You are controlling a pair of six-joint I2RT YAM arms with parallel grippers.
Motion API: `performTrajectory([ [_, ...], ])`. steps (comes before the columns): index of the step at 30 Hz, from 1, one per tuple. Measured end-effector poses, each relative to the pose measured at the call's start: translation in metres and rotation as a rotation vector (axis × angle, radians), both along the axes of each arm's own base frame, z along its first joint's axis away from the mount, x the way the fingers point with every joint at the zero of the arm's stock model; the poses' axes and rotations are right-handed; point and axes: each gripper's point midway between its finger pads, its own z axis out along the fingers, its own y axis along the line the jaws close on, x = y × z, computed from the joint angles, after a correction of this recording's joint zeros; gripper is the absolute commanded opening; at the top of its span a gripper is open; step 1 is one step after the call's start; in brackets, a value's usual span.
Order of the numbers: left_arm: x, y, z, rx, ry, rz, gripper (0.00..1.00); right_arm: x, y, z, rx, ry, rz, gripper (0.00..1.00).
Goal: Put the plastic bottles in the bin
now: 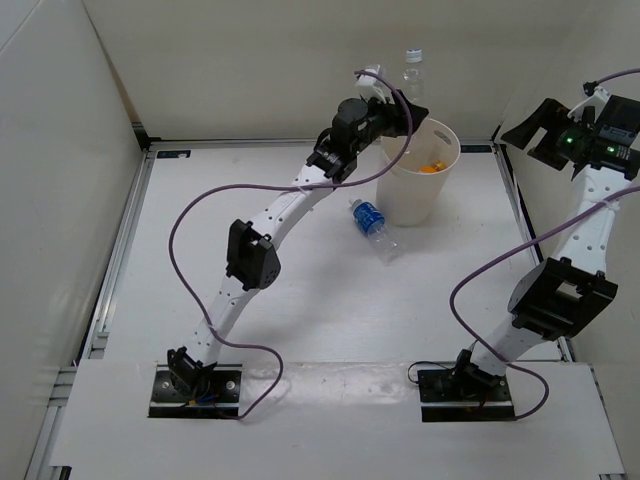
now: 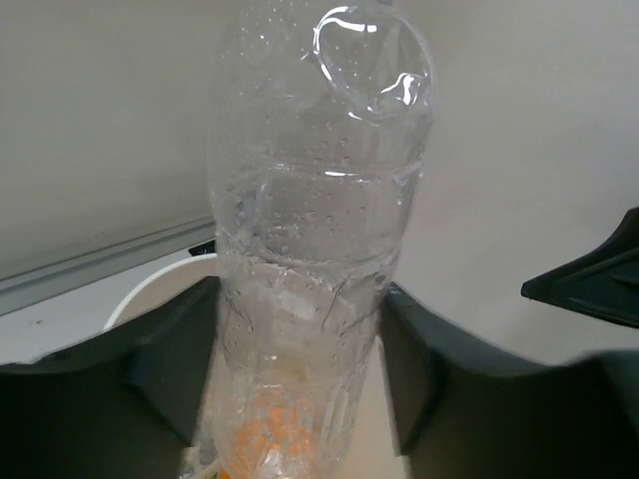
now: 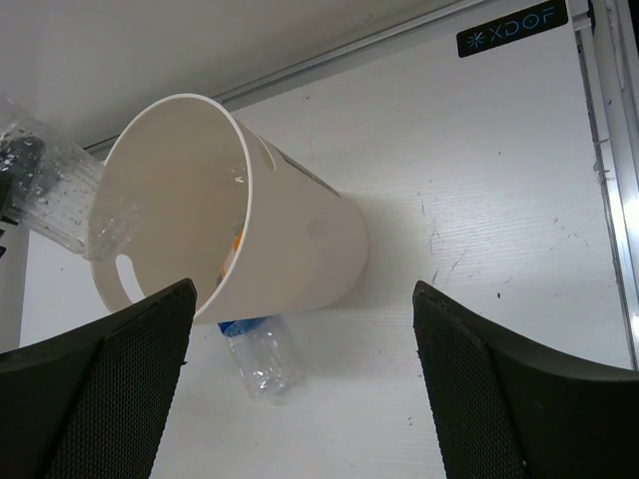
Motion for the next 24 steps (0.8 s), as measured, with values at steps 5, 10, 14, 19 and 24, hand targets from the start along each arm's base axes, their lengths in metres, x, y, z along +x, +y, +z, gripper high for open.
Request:
performTrajectory([
  [5, -0.012, -0.011, -0.009, 0.034, 0.005, -0.03, 0.99, 0.0, 0.002, -0.002, 0.017, 0.005, 0.005, 0.9],
  [10, -0.016, -0.008, -0.033, 0.114, 0.038, -0.038, 0.99, 0.001, 0.01, 0.0, 0.025, -0.004, 0.03, 0.9],
  [14, -0.013, 0.013, -0.036, 0.171, 0.054, -0.013, 0.99, 0.001, 0.014, -0.001, 0.035, -0.008, 0.045, 0.9],
  [19, 0.0, 0.097, -0.019, 0.235, 0.075, 0.142, 0.99, -0.003, 0.02, -0.009, 0.057, 0.006, 0.055, 0.9],
  [24, 0.015, 0.191, 0.042, 0.222, 0.022, 0.34, 0.99, -0.006, 0.023, -0.016, 0.07, 0.021, 0.062, 0.9],
])
